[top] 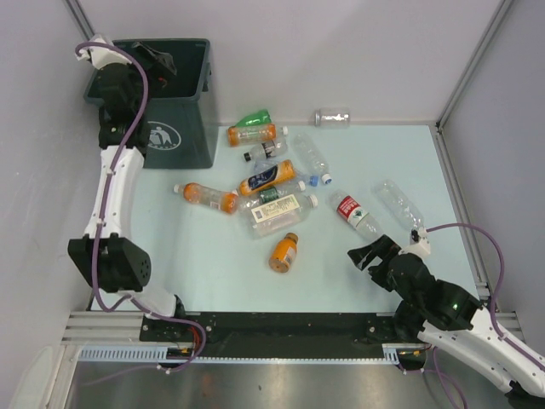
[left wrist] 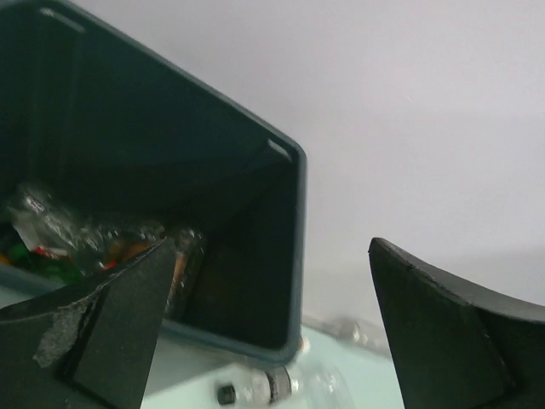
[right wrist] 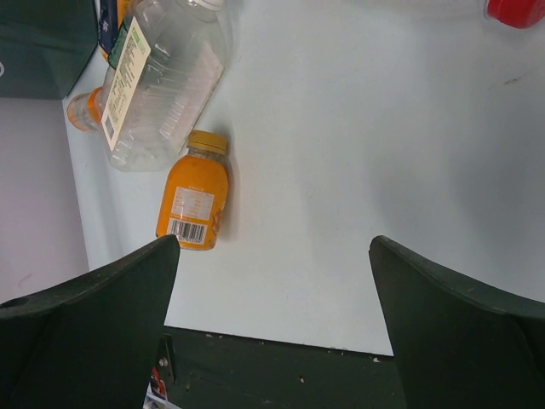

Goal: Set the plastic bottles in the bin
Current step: Place the plastic bottle in the trash bin, then pick up the plastic bottle at the center of the board, then place the plastic bottle in the trash bin, then pick up the plastic bottle at the center of the board.

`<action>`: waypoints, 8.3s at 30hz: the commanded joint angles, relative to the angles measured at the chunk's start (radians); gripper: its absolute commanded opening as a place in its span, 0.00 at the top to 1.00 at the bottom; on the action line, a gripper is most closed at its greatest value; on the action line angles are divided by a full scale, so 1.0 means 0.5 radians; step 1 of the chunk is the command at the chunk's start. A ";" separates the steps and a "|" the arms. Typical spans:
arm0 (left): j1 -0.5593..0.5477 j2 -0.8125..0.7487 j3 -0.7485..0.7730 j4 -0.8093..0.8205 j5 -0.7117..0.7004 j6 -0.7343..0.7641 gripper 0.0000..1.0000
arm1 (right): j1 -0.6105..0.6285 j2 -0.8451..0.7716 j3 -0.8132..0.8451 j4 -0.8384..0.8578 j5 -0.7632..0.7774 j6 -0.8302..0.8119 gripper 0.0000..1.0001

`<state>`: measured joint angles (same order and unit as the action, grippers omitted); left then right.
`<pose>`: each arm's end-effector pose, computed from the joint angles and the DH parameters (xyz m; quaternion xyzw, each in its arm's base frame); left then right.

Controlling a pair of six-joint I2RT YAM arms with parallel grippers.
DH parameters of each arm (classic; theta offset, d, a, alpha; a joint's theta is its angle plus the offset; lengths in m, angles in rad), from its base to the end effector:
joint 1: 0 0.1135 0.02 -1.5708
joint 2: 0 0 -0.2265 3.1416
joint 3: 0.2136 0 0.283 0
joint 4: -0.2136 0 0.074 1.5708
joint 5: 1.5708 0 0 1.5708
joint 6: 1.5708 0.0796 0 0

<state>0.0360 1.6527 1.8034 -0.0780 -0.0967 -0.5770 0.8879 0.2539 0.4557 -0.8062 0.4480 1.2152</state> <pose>0.4552 0.0241 0.4512 -0.2390 0.6378 -0.1638 0.7137 0.1401 0.1176 0.2018 0.2425 0.8350 0.2957 0.3956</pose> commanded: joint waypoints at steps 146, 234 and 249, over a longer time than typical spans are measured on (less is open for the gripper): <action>-0.134 0.038 0.050 0.264 -0.463 0.108 0.27 | -0.012 0.115 -0.160 0.103 0.135 -0.007 0.00; -0.183 -1.182 -1.852 -0.295 1.313 0.258 0.00 | -1.070 2.247 0.574 1.106 -0.522 -1.792 0.43; -0.207 -1.161 -1.895 -0.169 1.619 0.252 0.00 | -0.868 1.696 0.571 1.112 -0.870 -1.765 0.71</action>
<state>-0.0589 1.0626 0.8749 -0.2405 0.5922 -0.4397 0.4133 1.2522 0.7036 -0.2939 0.1375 0.3210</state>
